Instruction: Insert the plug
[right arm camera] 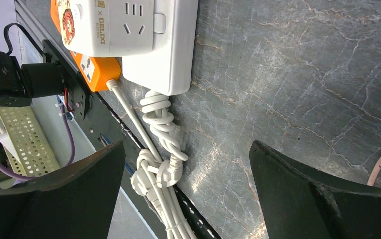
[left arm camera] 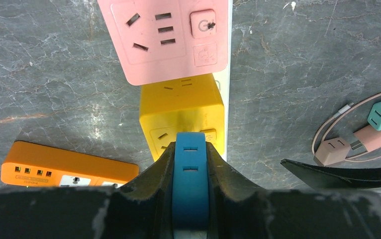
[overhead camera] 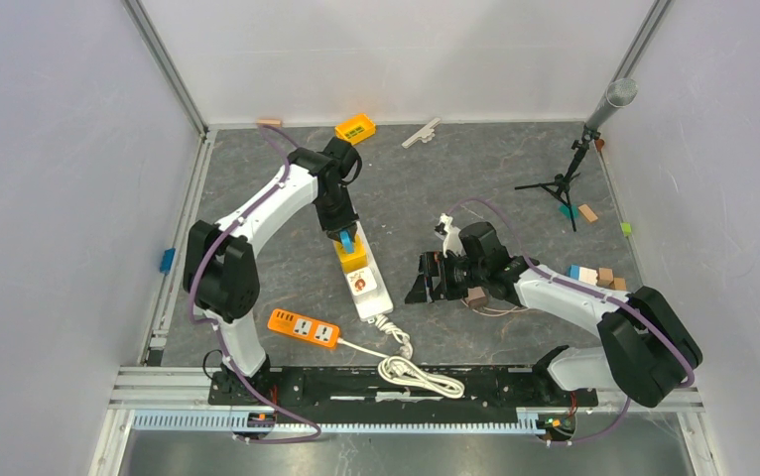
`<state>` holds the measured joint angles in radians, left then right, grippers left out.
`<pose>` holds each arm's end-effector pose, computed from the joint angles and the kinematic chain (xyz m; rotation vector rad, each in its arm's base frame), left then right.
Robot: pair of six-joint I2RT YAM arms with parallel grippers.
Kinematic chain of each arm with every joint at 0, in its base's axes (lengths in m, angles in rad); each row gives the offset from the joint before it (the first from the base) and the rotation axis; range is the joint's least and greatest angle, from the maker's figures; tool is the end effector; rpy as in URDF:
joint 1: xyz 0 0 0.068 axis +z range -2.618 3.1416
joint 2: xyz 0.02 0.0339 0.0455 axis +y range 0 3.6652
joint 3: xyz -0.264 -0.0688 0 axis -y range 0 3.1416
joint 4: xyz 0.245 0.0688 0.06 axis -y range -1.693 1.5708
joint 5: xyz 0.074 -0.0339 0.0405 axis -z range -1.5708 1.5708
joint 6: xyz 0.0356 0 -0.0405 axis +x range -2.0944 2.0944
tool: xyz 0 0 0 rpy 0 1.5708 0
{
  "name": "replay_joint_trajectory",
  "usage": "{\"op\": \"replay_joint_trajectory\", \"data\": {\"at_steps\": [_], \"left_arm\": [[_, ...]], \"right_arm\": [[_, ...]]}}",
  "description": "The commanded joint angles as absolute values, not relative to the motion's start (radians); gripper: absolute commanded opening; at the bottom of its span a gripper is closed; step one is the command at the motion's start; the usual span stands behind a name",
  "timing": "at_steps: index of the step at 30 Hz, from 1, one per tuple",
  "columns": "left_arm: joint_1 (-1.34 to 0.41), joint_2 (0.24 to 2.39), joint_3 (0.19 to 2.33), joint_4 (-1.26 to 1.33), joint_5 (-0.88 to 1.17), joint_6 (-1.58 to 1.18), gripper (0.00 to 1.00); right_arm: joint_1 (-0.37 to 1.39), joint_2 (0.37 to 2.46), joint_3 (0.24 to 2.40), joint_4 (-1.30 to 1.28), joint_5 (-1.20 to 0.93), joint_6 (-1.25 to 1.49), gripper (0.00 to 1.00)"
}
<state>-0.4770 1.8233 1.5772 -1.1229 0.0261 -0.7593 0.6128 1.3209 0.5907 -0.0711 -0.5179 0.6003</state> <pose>0.3195 -0.1662 0.2603 -0.4161 2.9560 -0.2069 0.1946 0.1584 0.1752 -0.2901 2.5541 1.1462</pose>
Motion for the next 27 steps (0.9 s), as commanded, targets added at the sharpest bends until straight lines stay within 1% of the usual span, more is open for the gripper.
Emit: {"op": "replay_joint_trajectory", "data": {"at_steps": [1,7,15,27], "left_arm": [[-0.473,1.815,1.574,-1.082,0.004,-0.756,0.02],[-0.472,1.814,1.567,-1.076,-0.028,-0.756,0.02],[-0.473,1.818,1.543,-1.077,-0.021,-0.760,0.02],[-0.474,1.760,1.502,-1.073,-0.008,-0.779,0.02]], "right_arm": [[0.611,1.309,0.606,-0.069,-0.514,0.582,0.98],[0.610,1.311,0.608,-0.075,-0.516,0.575,0.98],[0.610,1.313,0.609,-0.079,-0.514,0.571,0.98],[0.610,1.318,0.608,-0.073,-0.515,0.571,0.98]]}}
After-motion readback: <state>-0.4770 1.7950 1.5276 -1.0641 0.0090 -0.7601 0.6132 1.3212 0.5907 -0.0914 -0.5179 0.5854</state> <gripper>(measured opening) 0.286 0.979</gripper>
